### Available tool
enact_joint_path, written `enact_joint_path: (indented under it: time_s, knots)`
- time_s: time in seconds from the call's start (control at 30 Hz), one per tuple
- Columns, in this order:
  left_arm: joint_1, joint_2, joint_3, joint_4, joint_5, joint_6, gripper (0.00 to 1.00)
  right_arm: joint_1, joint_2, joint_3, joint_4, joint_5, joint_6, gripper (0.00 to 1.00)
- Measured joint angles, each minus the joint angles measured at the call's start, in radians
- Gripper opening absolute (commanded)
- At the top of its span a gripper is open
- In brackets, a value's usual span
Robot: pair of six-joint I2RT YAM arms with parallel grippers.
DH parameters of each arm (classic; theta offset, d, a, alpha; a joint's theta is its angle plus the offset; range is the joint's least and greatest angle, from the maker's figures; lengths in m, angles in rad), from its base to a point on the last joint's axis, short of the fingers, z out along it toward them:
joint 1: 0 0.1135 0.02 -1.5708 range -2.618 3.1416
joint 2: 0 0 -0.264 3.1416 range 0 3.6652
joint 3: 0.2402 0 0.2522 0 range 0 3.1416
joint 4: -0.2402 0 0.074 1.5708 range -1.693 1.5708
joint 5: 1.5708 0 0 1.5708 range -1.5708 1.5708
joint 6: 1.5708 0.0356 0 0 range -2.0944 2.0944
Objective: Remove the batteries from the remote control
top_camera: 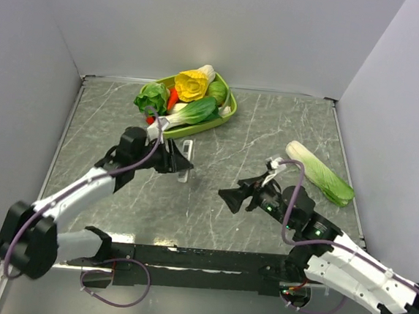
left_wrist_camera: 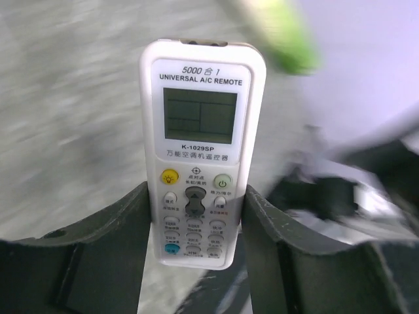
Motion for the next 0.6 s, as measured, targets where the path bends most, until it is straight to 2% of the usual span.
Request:
enact_joint_path:
  time_s: [0.1,0.2,0.4,0.6]
  knots:
    - [-0.014,-0.14,-0.154,0.32,0.153,-0.109,0.23,0.0,0.073,-0.011,0.122,-0.103,0.014,1.0]
    - [-0.037,-0.197,-0.224,0.471,0.221,-0.164,0.24,-0.001,0.129,-0.034,0.233,-0.188,0.024,1.0]
    - [-0.084,-0.261,-0.283,0.666,0.281,-0.227,0.25,-0.001,0.229,-0.053,0.431,-0.329,0.019,0.99]
    - [-0.112,-0.29,-0.289,0.762,0.298,-0.257,0.24,-0.001,0.361,-0.024,0.525,-0.426,0.008,0.91]
